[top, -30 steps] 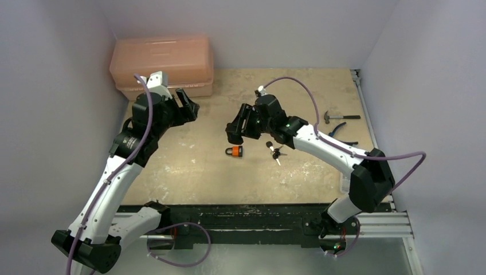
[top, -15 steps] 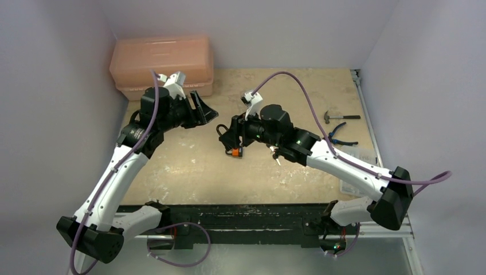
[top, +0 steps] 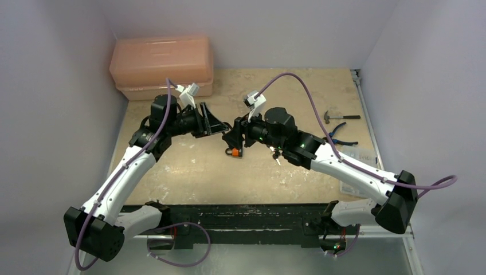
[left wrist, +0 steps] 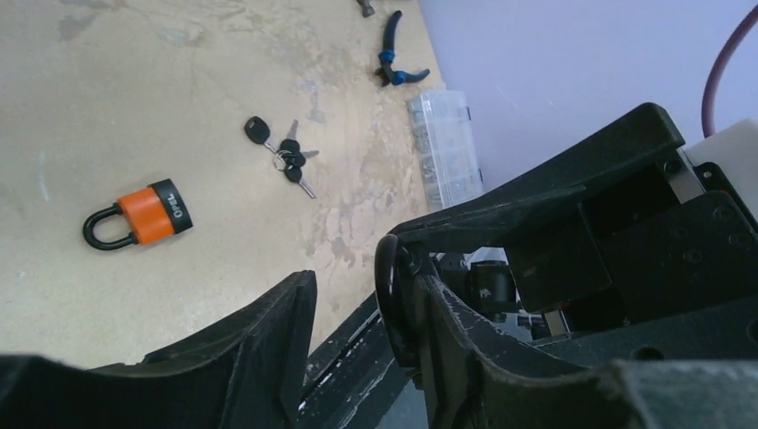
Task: Unlock with the key
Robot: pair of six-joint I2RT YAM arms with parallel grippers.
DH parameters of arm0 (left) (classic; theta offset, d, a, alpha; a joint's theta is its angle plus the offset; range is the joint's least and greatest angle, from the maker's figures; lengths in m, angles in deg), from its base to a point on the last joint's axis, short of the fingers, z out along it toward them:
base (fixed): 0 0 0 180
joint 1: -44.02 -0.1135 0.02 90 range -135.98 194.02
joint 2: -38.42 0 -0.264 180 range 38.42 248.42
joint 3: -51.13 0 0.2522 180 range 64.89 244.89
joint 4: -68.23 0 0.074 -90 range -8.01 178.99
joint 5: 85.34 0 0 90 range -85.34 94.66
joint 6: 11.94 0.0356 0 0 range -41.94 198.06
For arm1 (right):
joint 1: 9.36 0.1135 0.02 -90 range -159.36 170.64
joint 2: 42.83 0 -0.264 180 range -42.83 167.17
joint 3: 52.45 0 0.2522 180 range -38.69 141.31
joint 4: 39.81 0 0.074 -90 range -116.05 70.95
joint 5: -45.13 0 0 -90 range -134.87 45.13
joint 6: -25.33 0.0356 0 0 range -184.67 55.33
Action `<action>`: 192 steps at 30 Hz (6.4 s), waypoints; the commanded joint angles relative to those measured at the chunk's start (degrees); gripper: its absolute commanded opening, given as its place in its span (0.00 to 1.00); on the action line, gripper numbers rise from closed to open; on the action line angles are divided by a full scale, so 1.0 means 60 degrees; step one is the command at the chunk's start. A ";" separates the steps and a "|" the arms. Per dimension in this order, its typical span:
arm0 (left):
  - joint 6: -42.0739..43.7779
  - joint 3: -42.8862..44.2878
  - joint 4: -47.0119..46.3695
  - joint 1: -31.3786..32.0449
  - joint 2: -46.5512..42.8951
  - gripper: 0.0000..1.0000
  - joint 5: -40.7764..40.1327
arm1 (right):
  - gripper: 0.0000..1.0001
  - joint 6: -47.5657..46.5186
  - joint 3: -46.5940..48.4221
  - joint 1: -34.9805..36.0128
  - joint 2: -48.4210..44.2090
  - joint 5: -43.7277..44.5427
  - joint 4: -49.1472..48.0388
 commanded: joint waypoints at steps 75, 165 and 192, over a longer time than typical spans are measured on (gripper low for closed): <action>0.2977 -0.0779 0.3217 0.0024 -0.4266 0.99 -0.9352 | 0.00 0.1839 0.7746 0.1205 0.7134 0.4613 0.5418; 0.2737 -0.1801 0.2696 -0.0255 -0.5344 0.94 -1.0219 | 0.66 -0.2355 0.2990 -0.3340 0.6039 0.1010 0.5080; 0.2708 -0.1829 0.2705 -0.0255 -0.5246 0.90 -1.0357 | 0.50 -0.2328 0.1770 -0.3621 0.6001 0.0781 0.4696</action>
